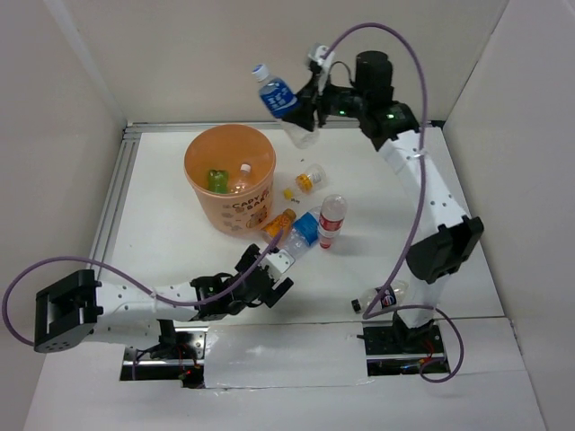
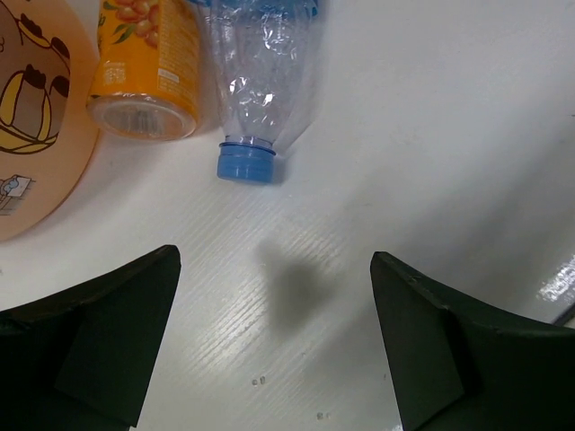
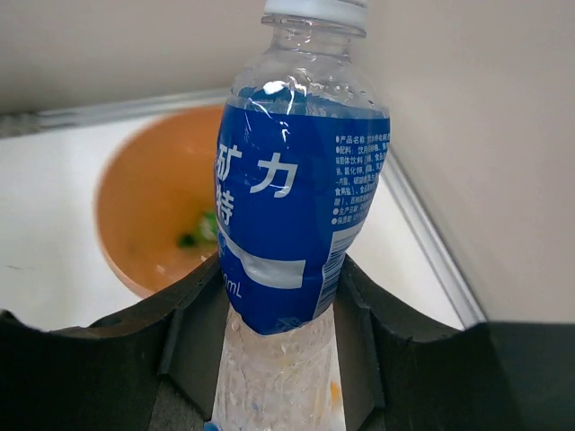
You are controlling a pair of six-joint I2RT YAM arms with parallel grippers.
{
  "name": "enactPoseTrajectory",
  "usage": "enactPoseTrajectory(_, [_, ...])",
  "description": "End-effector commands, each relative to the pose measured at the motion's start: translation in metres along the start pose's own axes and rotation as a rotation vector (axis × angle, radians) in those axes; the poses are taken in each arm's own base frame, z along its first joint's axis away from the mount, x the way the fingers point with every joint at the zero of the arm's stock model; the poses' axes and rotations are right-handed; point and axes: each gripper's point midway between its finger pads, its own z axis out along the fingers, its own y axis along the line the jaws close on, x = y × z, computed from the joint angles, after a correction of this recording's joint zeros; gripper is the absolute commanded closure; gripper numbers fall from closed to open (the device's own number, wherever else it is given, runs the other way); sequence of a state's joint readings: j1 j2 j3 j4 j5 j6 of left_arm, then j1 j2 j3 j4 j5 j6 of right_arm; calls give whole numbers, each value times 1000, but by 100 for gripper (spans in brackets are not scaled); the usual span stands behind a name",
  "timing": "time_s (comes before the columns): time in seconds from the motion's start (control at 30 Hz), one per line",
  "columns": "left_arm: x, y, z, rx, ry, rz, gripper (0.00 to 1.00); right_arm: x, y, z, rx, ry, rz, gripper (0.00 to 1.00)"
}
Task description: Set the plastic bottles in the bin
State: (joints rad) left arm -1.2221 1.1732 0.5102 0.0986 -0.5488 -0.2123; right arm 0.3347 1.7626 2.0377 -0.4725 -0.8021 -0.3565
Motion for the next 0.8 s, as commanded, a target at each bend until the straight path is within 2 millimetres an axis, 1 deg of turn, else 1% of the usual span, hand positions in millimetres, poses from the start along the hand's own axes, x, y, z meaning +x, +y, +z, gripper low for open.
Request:
enactPoseTrajectory(0.0, [-24, 8, 9, -90, -85, -47, 0, -13, 31, 60, -173, -99, 30, 88])
enactPoseTrajectory(0.07, [-23, 9, 16, -117, -74, -15, 0, -11, 44, 80, -214, -100, 84, 88])
enactPoseTrajectory(0.1, [-30, 9, 18, -127, -84, -10, 0, -8, 57, 99, -252, -103, 92, 87])
enactPoseTrajectory(0.17, [-30, 9, 23, -150, -77, 10, 0, -2, 69, 115, -275, -96, 119, 85])
enactPoseTrajectory(0.2, [-31, 8, 29, -161, -70, 16, 0, 5, 74, 126, -273, -82, 137, 76])
enactPoseTrajectory(0.23, [-30, 11, 31, -190, -64, 21, 0, 7, 71, 130, -261, -82, 148, 63])
enactPoseTrajectory(0.27, [-32, 12, 34, -205, -66, 30, 0, 4, 75, 132, -261, -86, 171, 41])
enactPoseTrajectory(0.3, [-27, 13, 37, -219, -50, 53, 0, 11, 71, 136, -238, -73, 192, 17])
enactPoseTrajectory(0.33, [-31, 11, 43, -230, -52, 52, 0, 13, 69, 136, -224, -62, 200, 1])
enactPoseTrajectory(0.4, [-32, 9, 50, -242, -44, 90, 0, 5, 57, 125, -191, -73, 171, 1])
enactPoseTrajectory(0.43, [-30, 7, 62, -251, -24, 112, 0, 6, 33, 100, -127, -56, 188, 1])
enactPoseTrajectory(0.47, [-30, 7, 62, -252, -24, 112, 0, 6, 33, 100, -126, -56, 188, 1])
enactPoseTrajectory(0.5, [-29, 10, 68, -264, -11, 120, 0, 16, 13, 83, -93, -40, 208, 1])
enactPoseTrajectory(0.53, [-25, 10, 77, -274, 9, 127, 0, 14, 6, 65, -64, -34, 216, 1])
enactPoseTrajectory(0.57, [-22, 12, 82, -282, 28, 135, 0, 17, -1, 53, -49, -25, 218, 1])
enactPoseTrajectory(0.6, [-19, 17, 87, -299, 45, 125, 0, 41, -17, 33, -19, 12, 258, 1])
enactPoseTrajectory(0.63, [-23, 18, 93, -307, 45, 117, 0, 34, -17, 12, 0, 8, 249, 1])
enactPoseTrajectory(0.67, [-16, 20, 99, -315, 67, 127, 0, 41, -20, -1, 15, 19, 256, 1])
enactPoseTrajectory(0.7, [-11, 19, 102, -302, 81, 127, 0, 70, -15, -11, 8, 59, 306, 1])
enactPoseTrajectory(0.73, [-12, 22, 108, -296, 86, 115, 6, 62, -17, -37, 45, 46, 287, 1])
enactPoseTrajectory(0.77, [-12, 19, 112, -270, 90, 99, 11, 69, -15, -49, 54, 55, 282, 1])
